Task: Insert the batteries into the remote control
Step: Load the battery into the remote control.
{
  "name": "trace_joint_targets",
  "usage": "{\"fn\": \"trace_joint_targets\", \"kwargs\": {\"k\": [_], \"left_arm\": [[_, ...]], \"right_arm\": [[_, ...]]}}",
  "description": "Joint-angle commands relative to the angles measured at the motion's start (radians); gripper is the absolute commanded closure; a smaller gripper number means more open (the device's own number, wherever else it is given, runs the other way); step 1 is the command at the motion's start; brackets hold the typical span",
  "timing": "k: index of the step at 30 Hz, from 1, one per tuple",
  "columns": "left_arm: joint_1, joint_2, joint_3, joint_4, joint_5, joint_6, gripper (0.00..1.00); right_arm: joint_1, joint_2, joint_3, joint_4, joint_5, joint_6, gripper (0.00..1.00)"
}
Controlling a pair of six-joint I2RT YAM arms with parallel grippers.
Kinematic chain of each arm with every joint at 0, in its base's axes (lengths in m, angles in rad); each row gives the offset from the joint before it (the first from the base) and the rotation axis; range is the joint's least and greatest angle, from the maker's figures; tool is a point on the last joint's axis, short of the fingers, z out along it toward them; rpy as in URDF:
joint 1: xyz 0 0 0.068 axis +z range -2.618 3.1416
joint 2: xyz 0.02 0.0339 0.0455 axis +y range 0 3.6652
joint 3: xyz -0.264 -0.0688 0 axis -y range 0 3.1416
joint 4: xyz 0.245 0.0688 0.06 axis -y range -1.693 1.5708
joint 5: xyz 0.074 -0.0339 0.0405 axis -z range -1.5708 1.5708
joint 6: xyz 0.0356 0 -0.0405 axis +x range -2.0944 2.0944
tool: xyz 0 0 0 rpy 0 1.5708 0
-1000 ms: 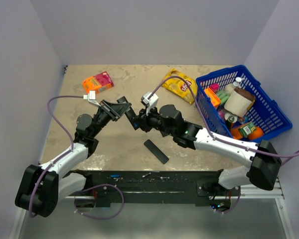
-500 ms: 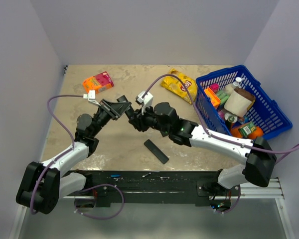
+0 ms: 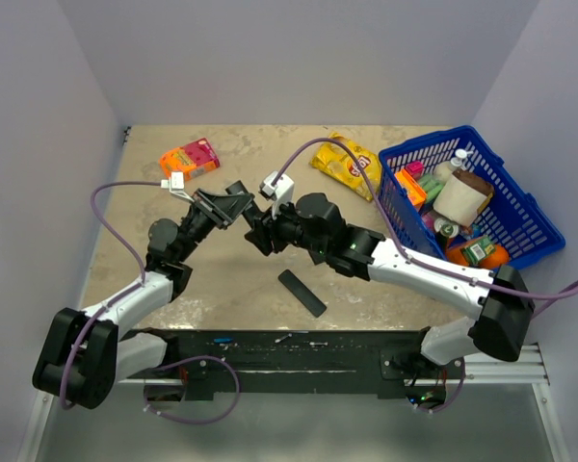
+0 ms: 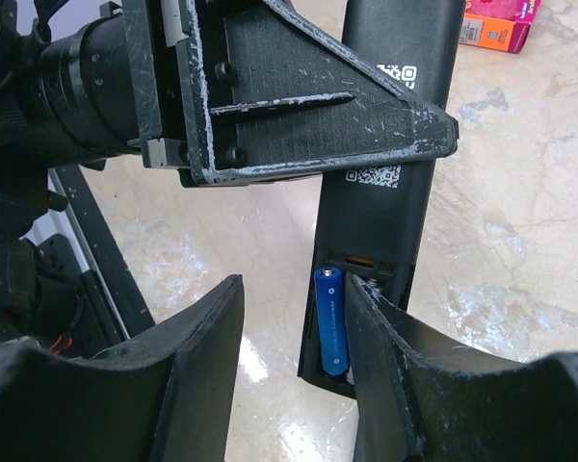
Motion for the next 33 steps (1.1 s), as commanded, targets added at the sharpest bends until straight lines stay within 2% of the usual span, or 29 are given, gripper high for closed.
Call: {"fn": "trace_joint_targets", "kwargs": {"k": [1,11,20,33], "left_arm": [[-0.005,-0.010,0.037,0.095,0.054,-0.026,1.00],[-0.005,-0.018,0.031,0.102,0.054,-0.045,1.00],[-0.005,-0.028,0.017,0.106,0.040,-0.055,1.00],[-0.006,-0.016,0.017,0.086,0.040,-0.049,1.00]], "right_arm": [[-0.012,-0.023,0.064,-0.004,0.072,-0.032,0.49],[-0.012,-0.035,0.044,0.003,0.158,0.016,0.49],[-0.013,-0.037,0.028,-0.011,0.204,0.057,0.57],[-0.013,-0.055,0.099,-0.091,0.212,0.077,0.53]]}}
